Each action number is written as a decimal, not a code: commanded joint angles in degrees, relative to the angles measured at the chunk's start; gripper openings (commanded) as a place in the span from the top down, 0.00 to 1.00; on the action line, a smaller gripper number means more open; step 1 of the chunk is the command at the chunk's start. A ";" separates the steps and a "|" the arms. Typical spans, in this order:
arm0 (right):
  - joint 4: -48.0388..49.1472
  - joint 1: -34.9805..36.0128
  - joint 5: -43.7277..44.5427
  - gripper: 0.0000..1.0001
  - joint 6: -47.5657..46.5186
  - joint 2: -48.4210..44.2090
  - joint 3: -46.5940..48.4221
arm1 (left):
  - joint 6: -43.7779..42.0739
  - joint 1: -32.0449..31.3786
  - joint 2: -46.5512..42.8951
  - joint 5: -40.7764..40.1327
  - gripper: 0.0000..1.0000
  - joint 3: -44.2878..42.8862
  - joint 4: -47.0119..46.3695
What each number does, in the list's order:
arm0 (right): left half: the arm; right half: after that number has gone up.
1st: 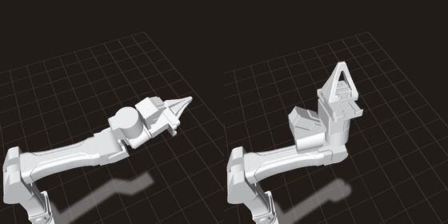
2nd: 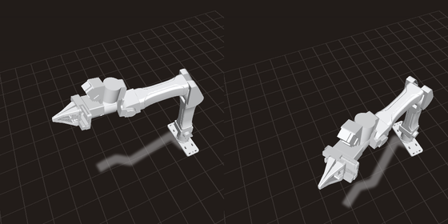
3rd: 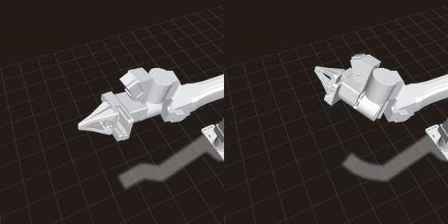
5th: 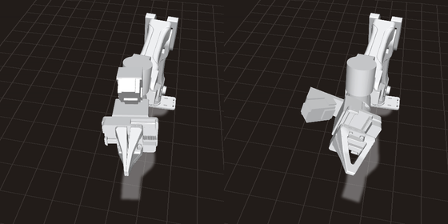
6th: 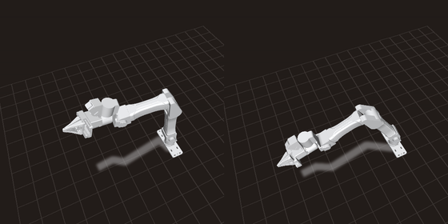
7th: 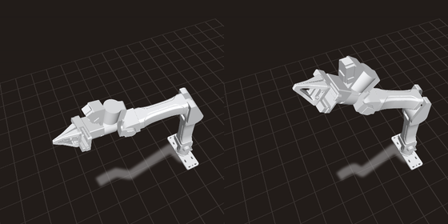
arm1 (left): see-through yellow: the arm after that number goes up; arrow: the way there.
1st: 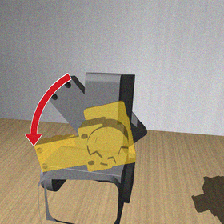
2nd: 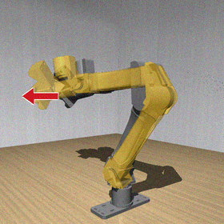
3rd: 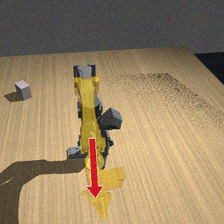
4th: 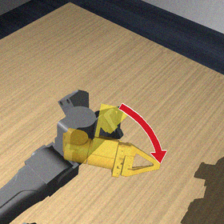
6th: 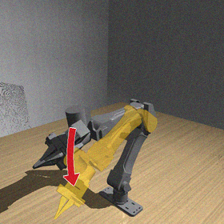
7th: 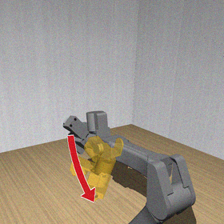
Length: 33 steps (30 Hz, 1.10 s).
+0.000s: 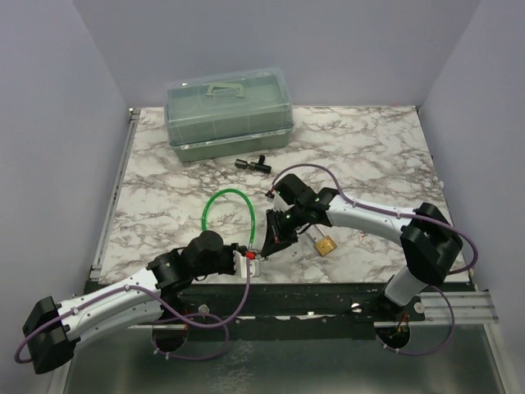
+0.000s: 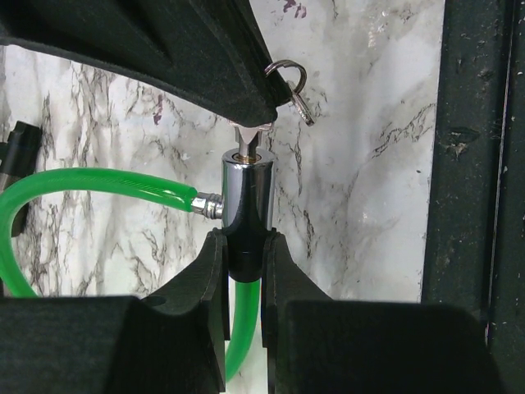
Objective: Unlock with the key
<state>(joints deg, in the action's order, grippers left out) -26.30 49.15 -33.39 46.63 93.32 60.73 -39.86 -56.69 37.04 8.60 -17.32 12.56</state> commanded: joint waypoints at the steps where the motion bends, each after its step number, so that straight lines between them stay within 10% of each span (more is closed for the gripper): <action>1: 9.98 1.04 13.67 1.00 -9.11 2.42 3.42 | 1.15 -1.69 -2.01 13.26 1.00 -3.41 -17.94; 15: 12.56 2.01 19.30 1.00 -9.85 2.06 -0.11 | 3.05 -0.64 0.05 15.04 1.00 -4.38 -19.45; 33: 19.54 -2.03 4.81 1.00 7.82 2.54 -2.75 | -1.34 -0.66 -3.11 11.79 1.00 -2.65 -19.66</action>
<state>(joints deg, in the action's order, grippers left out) -21.41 48.90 -32.53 47.22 94.56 58.76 -38.92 -55.59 37.74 9.34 -17.10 12.64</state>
